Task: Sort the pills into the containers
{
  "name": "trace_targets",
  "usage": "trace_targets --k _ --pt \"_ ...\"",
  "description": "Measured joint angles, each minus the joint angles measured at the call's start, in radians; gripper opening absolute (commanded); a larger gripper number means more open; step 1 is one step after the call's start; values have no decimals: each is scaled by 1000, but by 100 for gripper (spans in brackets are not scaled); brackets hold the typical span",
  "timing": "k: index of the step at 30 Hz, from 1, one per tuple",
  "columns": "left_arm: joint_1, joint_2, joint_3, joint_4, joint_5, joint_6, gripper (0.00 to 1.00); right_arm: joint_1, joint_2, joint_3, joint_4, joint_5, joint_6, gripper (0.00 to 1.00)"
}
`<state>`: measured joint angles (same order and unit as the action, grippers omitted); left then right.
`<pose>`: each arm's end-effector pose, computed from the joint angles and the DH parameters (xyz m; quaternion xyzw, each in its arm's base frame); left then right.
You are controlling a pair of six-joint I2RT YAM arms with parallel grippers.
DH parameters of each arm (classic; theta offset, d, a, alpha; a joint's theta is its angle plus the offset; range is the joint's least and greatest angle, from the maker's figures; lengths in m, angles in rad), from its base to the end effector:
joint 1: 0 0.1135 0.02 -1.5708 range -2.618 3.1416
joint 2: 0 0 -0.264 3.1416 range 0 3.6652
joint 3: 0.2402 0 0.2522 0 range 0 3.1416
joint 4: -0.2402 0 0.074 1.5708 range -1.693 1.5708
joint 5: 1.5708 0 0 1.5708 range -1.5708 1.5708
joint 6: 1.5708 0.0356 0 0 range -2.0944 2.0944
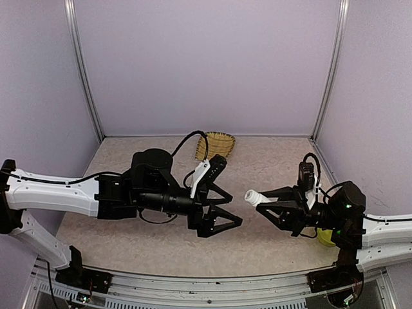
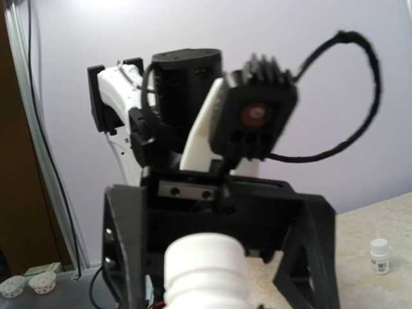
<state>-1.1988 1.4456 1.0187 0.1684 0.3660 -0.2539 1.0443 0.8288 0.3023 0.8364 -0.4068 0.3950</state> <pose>0.1112 -0.3200 0.3012 0.4534 0.6432 -0.5062 0.3527 0.0809 0.1671 0.2694 -0.3388 0.4951 0.6110 0.5165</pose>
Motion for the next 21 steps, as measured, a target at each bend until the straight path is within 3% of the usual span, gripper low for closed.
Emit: trace_targets --k 8,21 --pt "-5 -80 -45 58 -106 -77 99 1 8 11 -19 69 -16 16" --pt "-76 -44 -33 164 -263 -226 99 21 93 66 -27 197 -50 15"
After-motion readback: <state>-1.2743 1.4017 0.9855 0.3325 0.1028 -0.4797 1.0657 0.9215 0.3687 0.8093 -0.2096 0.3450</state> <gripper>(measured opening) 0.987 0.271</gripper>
